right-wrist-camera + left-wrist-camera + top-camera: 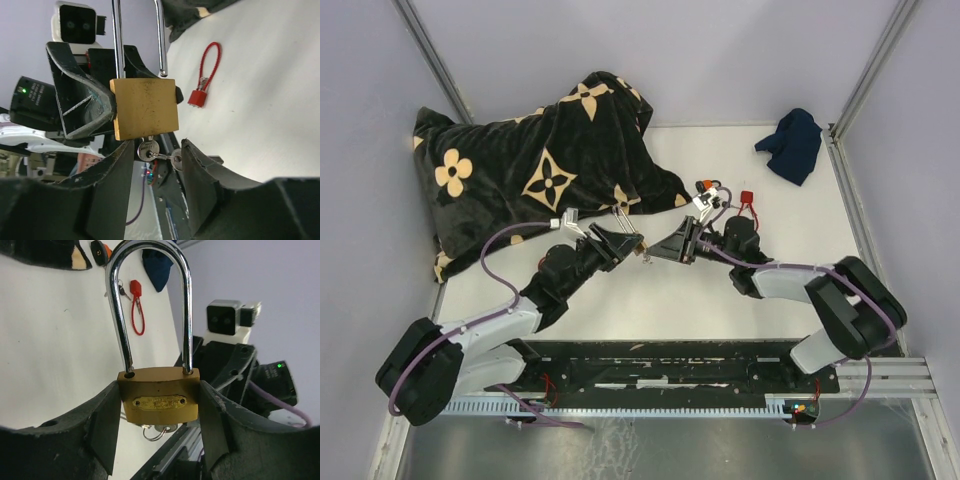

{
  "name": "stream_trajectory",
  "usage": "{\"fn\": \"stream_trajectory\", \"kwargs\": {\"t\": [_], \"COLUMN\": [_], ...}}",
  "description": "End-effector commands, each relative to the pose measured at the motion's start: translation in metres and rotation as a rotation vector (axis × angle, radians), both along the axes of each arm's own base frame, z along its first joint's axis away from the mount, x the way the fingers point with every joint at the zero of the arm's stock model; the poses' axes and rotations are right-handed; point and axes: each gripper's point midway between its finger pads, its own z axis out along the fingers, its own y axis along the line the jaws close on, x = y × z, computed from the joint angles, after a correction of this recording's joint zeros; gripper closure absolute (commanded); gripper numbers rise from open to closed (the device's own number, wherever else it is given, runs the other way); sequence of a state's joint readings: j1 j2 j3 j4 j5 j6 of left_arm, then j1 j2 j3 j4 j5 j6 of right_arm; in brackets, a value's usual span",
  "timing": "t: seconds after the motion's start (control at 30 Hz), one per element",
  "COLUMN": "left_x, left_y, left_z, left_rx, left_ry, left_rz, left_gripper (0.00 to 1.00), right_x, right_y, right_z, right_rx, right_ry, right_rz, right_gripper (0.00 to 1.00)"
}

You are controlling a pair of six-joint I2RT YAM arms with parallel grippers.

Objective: Unlock with the key
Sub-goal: Unlock the lock.

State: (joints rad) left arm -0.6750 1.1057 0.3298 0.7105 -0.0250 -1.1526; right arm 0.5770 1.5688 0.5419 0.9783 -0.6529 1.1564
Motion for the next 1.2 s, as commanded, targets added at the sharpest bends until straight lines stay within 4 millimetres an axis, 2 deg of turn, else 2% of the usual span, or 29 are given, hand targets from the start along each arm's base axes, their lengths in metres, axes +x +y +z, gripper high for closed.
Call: {"fn": "stream_trajectory", "kwargs": {"t": [0.0, 0.17, 0.3, 0.37, 0.47, 0.67, 0.9, 1.13, 1.17], "left_x": [-0.003, 0.002, -0.005, -0.013, -0.014, -0.02, -0.025, -0.021, -0.022], "left_y": [-0.003, 0.001, -0.006, -0.013, -0.015, -0.028, -0.038, -0.037, -0.037], "left_z": [0.02, 0.009, 0.01, 0.015, 0.018, 0.02, 0.024, 0.02, 0.021], "left_rx": [0.161, 0.324, 0.419, 0.43, 0.456, 0.47, 0.447, 0.463, 0.462], "left_ry": [-0.133, -0.135, -0.203, -0.253, -0.299, -0.355, -0.405, -0.386, -0.389], "left_rz": [-0.094, -0.135, -0.239, -0.31, -0.338, -0.446, -0.514, -0.504, -0.503], "left_gripper": [0.97, 0.97, 0.97, 0.97, 0.97, 0.97, 0.97, 0.97, 0.97], "right_x": [0.011, 0.003, 0.009, 0.014, 0.023, 0.036, 0.045, 0.047, 0.047], "right_y": [-0.02, -0.041, -0.053, -0.051, -0.044, -0.027, -0.013, -0.015, -0.018], "right_z": [0.021, 0.029, 0.042, 0.05, 0.057, 0.058, 0.046, 0.044, 0.038], "right_rx": [-0.111, -0.265, -0.375, -0.397, -0.397, -0.368, -0.368, -0.385, -0.422], "right_ry": [-0.183, -0.277, -0.333, -0.35, -0.353, -0.317, -0.278, -0.307, -0.298], "right_rz": [-0.037, -0.039, -0.068, -0.056, -0.048, -0.039, -0.024, -0.024, -0.031], "right_gripper": [0.46, 0.36, 0.32, 0.3, 0.28, 0.26, 0.25, 0.25, 0.25]}}
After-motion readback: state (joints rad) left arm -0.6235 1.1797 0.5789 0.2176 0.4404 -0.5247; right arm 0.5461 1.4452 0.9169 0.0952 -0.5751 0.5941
